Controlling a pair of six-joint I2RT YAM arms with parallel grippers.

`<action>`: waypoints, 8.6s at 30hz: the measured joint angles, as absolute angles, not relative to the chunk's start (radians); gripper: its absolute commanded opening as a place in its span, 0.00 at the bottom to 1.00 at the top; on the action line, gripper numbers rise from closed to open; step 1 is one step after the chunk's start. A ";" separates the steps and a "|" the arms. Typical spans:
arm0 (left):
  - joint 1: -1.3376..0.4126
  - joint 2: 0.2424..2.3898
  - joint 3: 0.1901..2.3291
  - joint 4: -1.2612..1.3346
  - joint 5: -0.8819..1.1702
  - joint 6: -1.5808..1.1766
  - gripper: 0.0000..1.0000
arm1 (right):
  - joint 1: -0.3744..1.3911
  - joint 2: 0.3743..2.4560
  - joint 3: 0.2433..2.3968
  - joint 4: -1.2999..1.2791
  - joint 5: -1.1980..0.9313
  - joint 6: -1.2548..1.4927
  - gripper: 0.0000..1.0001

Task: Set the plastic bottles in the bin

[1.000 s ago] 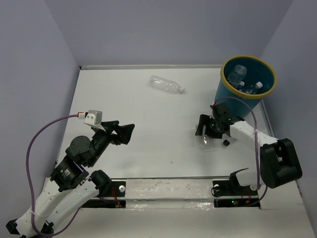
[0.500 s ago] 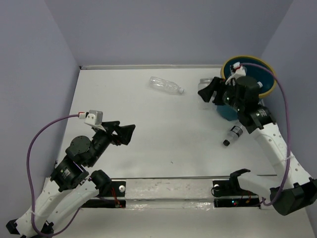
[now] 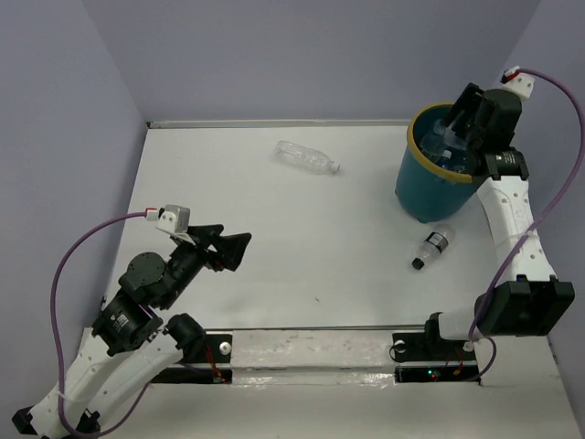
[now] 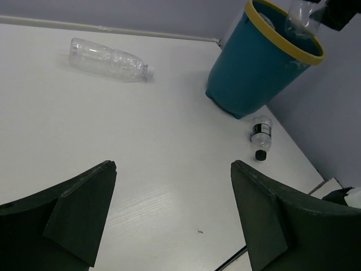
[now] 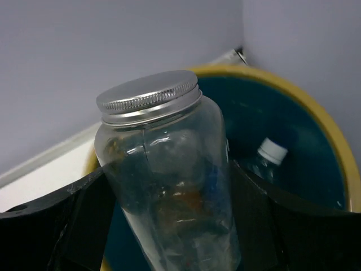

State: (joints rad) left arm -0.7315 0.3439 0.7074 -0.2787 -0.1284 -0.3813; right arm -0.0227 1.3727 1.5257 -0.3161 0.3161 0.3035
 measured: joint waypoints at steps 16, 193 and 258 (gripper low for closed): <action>-0.731 0.322 0.700 -0.277 -0.101 -0.377 0.92 | -0.099 1.145 1.407 -0.481 0.319 0.372 1.00; -0.559 1.172 0.686 0.451 0.027 -0.864 0.54 | 0.707 1.495 1.079 -0.127 -0.207 0.401 0.38; -0.502 0.281 0.681 -0.229 -0.027 -0.341 0.99 | -0.157 1.076 1.021 -0.044 0.082 0.487 1.00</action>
State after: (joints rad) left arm -0.5018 0.2810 0.6807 -0.2287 -0.0269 -0.3412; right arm -0.1570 1.0760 1.0210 -0.0441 0.0822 0.4873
